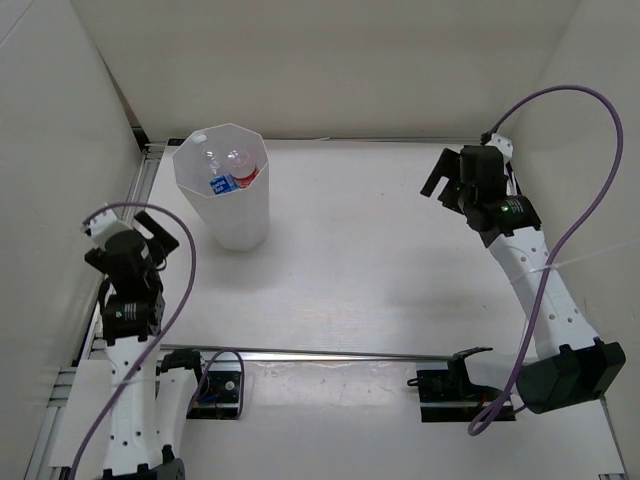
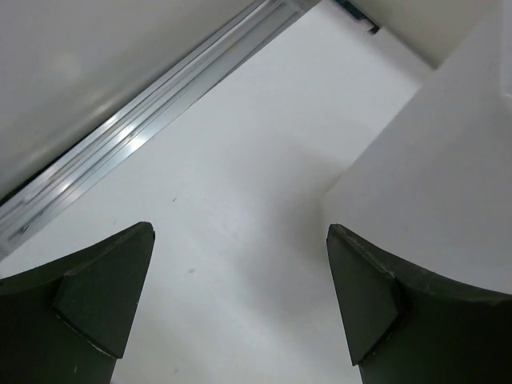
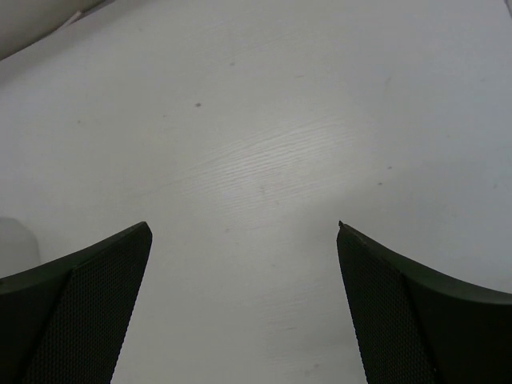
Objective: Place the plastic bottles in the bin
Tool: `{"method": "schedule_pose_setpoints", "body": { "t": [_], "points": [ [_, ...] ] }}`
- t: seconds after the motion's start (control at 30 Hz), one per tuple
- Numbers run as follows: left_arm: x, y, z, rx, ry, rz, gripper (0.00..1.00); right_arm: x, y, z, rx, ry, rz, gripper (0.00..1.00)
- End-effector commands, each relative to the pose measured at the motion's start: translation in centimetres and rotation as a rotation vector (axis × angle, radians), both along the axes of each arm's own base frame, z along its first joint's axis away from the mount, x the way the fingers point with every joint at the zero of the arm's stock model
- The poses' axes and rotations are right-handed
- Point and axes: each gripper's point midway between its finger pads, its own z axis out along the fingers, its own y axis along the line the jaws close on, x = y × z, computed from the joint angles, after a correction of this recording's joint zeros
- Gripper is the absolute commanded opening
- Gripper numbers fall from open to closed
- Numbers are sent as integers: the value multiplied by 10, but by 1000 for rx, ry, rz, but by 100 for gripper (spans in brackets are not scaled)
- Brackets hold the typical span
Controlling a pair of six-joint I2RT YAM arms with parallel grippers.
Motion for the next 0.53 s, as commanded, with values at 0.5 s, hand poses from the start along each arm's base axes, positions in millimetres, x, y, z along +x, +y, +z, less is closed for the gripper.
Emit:
{"method": "schedule_pose_setpoints", "body": {
  "t": [0.5],
  "points": [
    [-57, 40, -72, 32, 149, 318, 100, -25, -22, -12, -45, 174, -117, 100]
  ]
}}
